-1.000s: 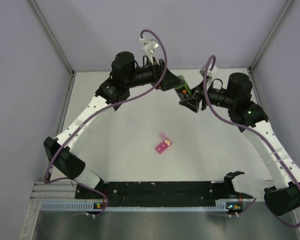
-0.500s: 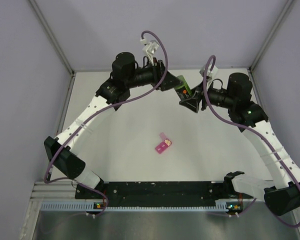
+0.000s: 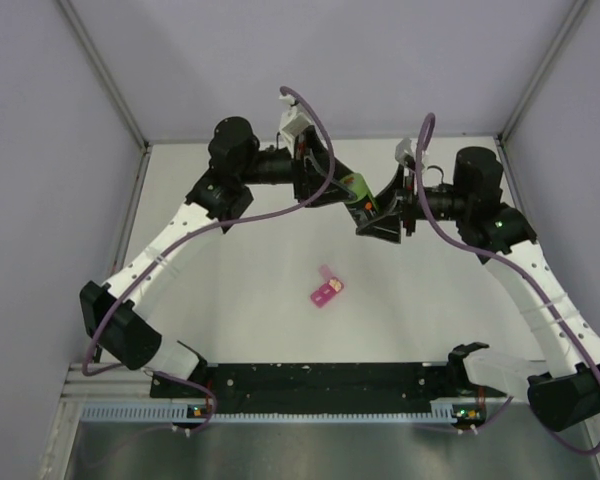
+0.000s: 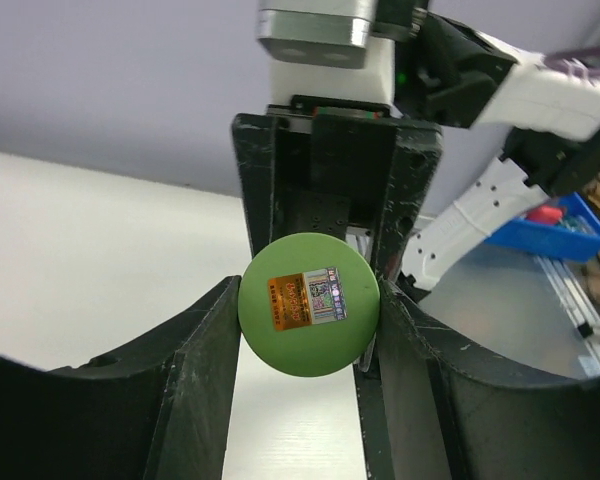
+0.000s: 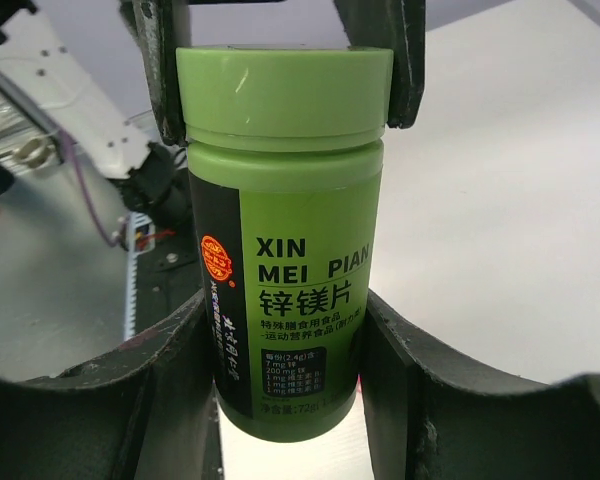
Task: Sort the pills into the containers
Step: Screw the lid of the pill bottle onto the pill bottle.
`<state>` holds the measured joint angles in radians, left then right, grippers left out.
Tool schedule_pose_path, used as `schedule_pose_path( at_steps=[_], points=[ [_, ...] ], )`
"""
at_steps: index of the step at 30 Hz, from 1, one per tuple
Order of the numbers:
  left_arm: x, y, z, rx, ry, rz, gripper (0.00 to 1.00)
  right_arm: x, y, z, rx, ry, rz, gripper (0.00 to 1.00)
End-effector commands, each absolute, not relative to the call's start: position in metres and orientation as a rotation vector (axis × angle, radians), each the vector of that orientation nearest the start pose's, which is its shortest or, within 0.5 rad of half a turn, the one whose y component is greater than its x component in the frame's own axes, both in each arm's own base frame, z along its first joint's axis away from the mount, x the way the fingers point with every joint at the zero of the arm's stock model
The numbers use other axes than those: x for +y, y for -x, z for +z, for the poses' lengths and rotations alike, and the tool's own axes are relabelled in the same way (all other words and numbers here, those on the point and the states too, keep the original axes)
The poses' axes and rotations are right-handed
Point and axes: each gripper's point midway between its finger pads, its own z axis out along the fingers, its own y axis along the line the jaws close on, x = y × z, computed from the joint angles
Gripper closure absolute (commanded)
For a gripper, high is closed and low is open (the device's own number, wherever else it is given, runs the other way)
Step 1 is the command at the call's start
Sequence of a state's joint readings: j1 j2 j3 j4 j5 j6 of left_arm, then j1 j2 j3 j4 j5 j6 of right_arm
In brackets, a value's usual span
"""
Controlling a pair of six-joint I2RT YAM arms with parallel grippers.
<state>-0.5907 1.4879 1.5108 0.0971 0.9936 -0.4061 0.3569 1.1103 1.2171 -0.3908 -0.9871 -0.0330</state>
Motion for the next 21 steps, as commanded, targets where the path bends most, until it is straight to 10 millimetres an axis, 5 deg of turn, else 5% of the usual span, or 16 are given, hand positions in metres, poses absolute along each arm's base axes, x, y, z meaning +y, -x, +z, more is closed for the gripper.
schedule_pose_path(
  at_steps=[1, 6, 14, 20, 21],
  points=[
    [-0.344, -0.19, 0.416, 1.158, -1.332, -1.603, 1.0, 0.248, -0.194, 0.386, 1.332, 1.176, 1.29, 1.0],
    [-0.337, -0.175, 0.41, 1.055, -1.452, -1.62, 0.9, 0.25, -0.181, 0.389, 1.307, 1.215, 1.4, 1.0],
    [-0.34, -0.179, 0.413, 1.057, -1.474, -1.665, 0.48, 0.251, -0.178, 0.389, 1.3, 1.213, 1.451, 1.0],
    [-0.343, -0.193, 0.427, 1.087, -1.376, -1.616, 0.01, 0.251, -0.188, 0.378, 1.337, 1.178, 1.387, 1.0],
    [-0.344, -0.196, 0.43, 1.1, -1.354, -1.612, 0.01, 0.251, -0.189, 0.376, 1.344, 1.172, 1.373, 1.0]
  ],
)
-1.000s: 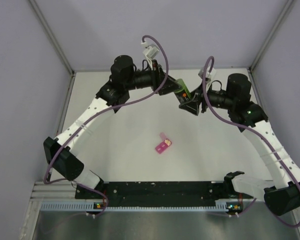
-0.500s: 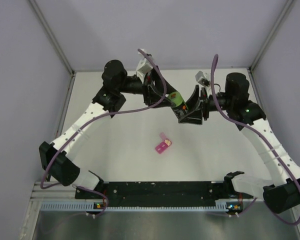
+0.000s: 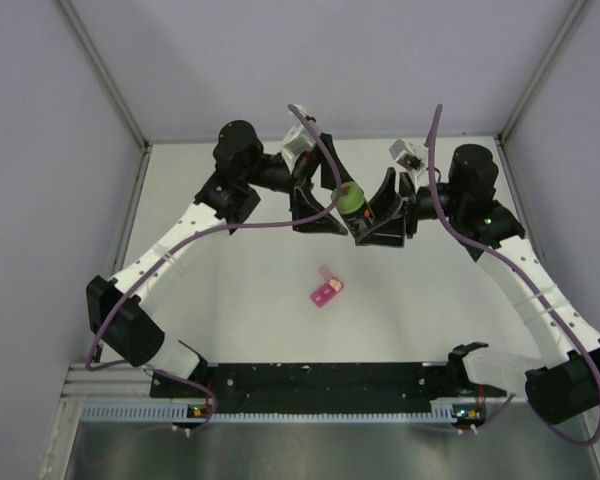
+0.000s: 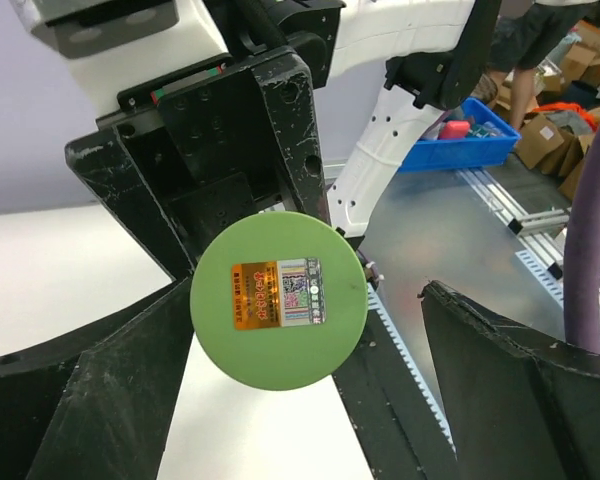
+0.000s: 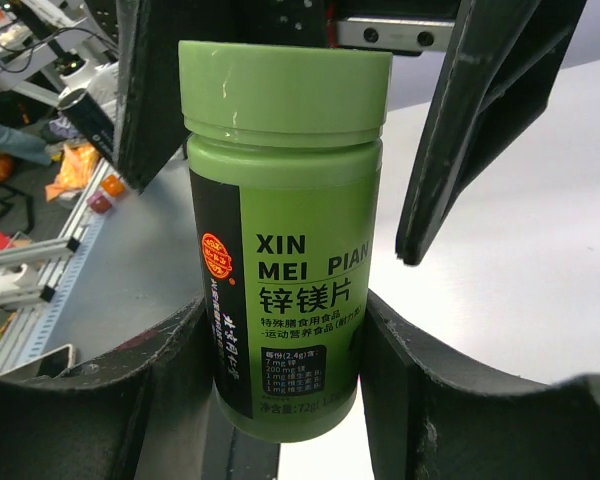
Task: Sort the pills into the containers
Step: Screw the lid of the pill bottle onto the pill bottle.
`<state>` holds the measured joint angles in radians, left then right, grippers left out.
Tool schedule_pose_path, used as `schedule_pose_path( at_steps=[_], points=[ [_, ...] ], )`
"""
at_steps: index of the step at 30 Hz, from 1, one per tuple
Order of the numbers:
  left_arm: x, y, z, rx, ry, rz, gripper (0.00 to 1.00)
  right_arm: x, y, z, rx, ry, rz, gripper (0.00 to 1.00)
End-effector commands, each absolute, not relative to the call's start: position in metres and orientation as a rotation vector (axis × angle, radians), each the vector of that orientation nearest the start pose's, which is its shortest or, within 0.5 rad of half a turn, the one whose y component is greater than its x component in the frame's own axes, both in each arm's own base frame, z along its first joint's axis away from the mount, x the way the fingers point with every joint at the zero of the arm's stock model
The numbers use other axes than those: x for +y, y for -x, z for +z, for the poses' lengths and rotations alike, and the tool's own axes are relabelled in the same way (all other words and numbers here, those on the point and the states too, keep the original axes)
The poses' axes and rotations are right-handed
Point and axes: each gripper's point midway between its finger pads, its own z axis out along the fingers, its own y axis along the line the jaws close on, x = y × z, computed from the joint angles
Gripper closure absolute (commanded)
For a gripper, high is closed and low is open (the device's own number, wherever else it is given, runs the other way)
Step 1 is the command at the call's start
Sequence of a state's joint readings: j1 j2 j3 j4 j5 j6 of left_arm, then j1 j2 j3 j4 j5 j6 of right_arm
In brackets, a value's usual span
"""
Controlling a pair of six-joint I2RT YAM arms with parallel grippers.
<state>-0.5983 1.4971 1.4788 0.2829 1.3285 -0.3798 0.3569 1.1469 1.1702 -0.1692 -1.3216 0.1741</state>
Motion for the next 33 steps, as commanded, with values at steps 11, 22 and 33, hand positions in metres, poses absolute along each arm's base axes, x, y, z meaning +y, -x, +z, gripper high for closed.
schedule_pose_path(
  at_steps=[11, 22, 33],
  points=[
    [-0.343, -0.252, 0.454, 1.391, -0.892, -1.462, 0.01, 0.244, -0.227, 0.37, 1.431, 1.053, 1.045, 1.0],
    [-0.343, -0.283, 0.45, 1.587, -0.62, -1.436, 0.1, 0.236, -0.251, 0.374, 1.478, 0.96, 0.899, 1.0],
    [-0.348, -0.283, 0.445, 1.607, -0.622, -1.44, 0.36, 0.237, -0.255, 0.37, 1.494, 0.957, 0.896, 1.0]
  ],
)
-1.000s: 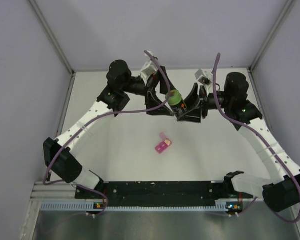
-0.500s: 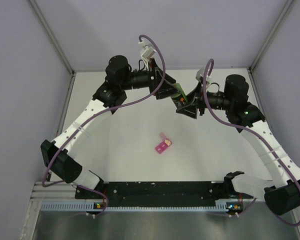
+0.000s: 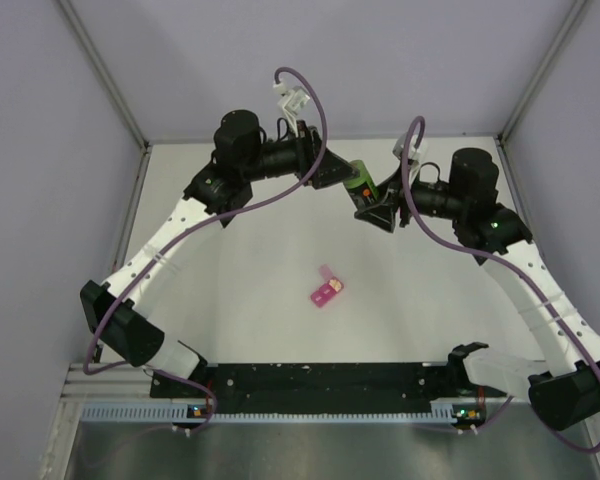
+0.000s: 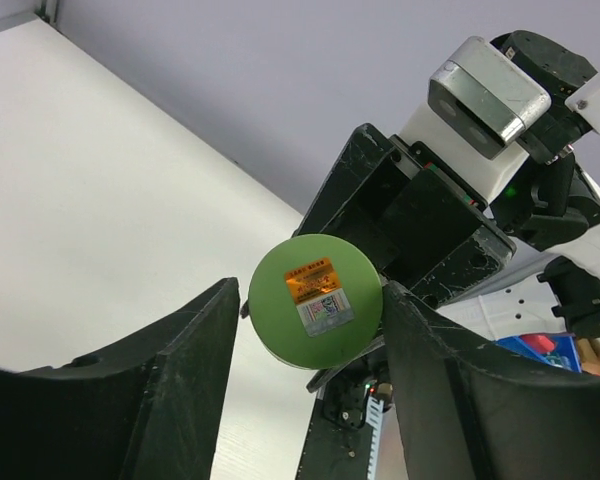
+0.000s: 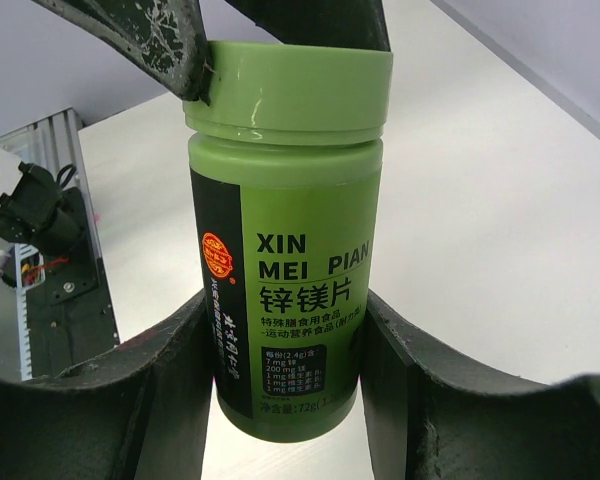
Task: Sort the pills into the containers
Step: Screw the lid of the pill bottle onto the pill bottle.
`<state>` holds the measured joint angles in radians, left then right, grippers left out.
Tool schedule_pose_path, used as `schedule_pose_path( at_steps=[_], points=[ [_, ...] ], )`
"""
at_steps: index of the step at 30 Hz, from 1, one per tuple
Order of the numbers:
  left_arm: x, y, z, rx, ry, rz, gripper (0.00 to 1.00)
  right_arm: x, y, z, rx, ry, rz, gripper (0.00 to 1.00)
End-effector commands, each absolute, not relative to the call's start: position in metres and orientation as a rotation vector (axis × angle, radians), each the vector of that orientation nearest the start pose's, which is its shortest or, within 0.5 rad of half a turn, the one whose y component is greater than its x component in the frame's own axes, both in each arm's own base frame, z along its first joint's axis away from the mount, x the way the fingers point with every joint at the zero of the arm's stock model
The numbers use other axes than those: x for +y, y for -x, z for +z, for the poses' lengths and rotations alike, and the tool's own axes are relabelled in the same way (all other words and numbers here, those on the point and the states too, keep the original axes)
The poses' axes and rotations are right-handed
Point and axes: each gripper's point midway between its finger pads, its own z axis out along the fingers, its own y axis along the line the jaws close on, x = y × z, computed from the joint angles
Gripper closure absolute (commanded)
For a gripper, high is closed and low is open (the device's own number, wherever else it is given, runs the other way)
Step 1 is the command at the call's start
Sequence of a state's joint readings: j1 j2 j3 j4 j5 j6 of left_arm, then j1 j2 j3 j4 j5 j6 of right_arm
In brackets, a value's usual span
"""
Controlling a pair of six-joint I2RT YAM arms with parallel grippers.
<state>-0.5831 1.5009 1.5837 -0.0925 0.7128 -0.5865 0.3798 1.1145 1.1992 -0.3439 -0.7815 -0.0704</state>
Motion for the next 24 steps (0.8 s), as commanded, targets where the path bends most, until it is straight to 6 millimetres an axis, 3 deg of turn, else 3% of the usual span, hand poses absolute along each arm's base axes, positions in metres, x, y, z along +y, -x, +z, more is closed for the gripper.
schedule_pose_path(
  at_steps=[1, 6, 12, 17, 21, 24],
  points=[
    [-0.349, -0.282, 0.445, 1.605, -0.629, -1.445, 0.4, 0.237, -0.255, 0.37, 1.491, 0.958, 0.895, 1.0],
    [-0.354, -0.269, 0.444, 1.539, -0.742, -1.481, 0.77, 0.237, -0.253, 0.37, 1.49, 0.961, 0.904, 1.0],
    [-0.351, -0.237, 0.428, 1.361, -1.063, -1.482, 0.94, 0.244, -0.236, 0.373, 1.45, 1.029, 1.002, 1.0],
    [-0.341, -0.198, 0.412, 1.174, -1.343, -1.555, 0.96, 0.253, -0.206, 0.377, 1.371, 1.157, 1.179, 1.0],
    [-0.331, -0.178, 0.405, 1.064, -1.473, -1.605, 0.93, 0.254, -0.191, 0.382, 1.331, 1.215, 1.279, 1.0],
    [-0.329, -0.177, 0.399, 1.042, -1.505, -1.619, 0.8, 0.254, -0.185, 0.383, 1.317, 1.238, 1.32, 1.0]
  ],
)
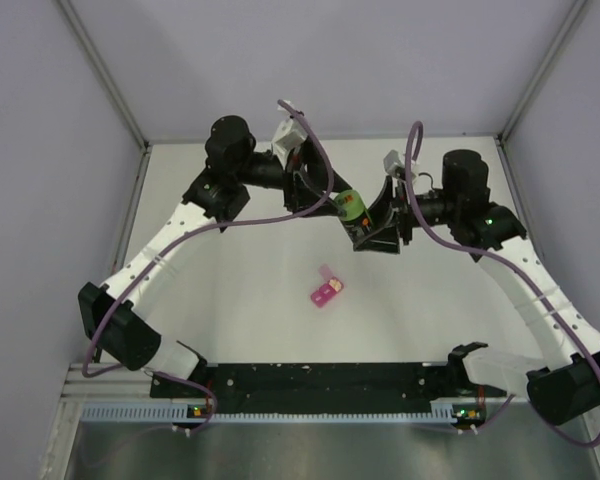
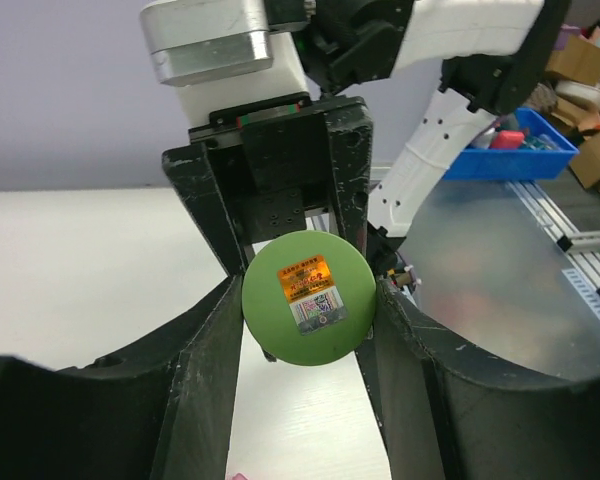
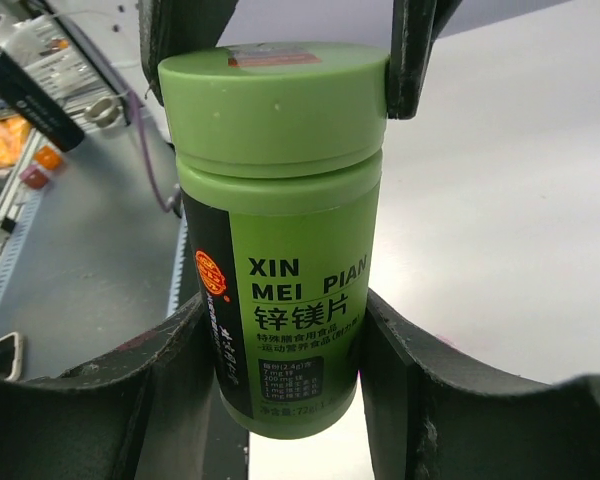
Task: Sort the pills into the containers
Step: Screw the lid of the pill bottle onto the pill bottle.
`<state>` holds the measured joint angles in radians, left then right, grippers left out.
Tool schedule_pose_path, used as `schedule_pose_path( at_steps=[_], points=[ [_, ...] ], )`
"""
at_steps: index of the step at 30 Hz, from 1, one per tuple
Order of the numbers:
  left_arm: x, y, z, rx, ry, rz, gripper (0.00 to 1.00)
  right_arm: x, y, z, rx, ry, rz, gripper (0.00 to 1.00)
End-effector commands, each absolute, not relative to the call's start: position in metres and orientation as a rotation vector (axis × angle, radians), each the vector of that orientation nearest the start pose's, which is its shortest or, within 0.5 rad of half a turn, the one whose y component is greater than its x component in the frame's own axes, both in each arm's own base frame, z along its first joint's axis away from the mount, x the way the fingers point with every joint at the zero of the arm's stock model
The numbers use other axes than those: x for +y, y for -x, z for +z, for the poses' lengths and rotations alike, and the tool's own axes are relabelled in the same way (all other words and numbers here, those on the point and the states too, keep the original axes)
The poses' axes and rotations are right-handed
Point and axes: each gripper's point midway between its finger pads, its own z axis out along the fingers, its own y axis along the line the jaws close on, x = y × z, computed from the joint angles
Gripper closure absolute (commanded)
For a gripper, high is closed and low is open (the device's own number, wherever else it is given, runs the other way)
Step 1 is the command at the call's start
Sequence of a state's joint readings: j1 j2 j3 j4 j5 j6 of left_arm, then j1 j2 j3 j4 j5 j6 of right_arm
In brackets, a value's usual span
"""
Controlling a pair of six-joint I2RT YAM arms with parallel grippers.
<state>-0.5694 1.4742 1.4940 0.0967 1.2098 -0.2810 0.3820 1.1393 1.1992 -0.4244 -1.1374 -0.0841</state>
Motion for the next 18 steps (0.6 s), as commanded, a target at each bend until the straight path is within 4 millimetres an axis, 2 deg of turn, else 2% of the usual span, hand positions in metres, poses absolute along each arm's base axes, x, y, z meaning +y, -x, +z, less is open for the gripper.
schedule_pose_path(
  at_steps=[1, 2, 6, 8, 9, 10, 15, 18],
  points=[
    [-0.328, -0.178, 0.397, 1.04, -1.511, -1.626, 0.74, 0.254, -0.183, 0.383, 1.314, 1.243, 1.329, 1.0],
    [-0.327, -0.18, 0.396, 1.037, -1.514, -1.627, 0.67, 0.254, -0.182, 0.383, 1.312, 1.244, 1.332, 1.0],
    [-0.33, -0.192, 0.401, 1.075, -1.462, -1.62, 0.26, 0.253, -0.184, 0.378, 1.33, 1.23, 1.32, 1.0],
    [-0.332, -0.197, 0.406, 1.095, -1.417, -1.599, 0.1, 0.253, -0.189, 0.375, 1.344, 1.214, 1.292, 1.0],
    [-0.334, -0.2, 0.41, 1.106, -1.388, -1.581, 0.04, 0.253, -0.191, 0.373, 1.353, 1.205, 1.277, 1.0],
    [-0.335, -0.203, 0.412, 1.132, -1.357, -1.58, 0.01, 0.252, -0.195, 0.371, 1.365, 1.193, 1.255, 1.0],
    [-0.338, -0.217, 0.425, 1.241, -1.194, -1.569, 0.01, 0.25, -0.211, 0.359, 1.409, 1.143, 1.146, 1.0],
    [-0.341, -0.237, 0.429, 1.356, -1.018, -1.522, 0.01, 0.248, -0.221, 0.358, 1.428, 1.11, 1.061, 1.0]
  ],
)
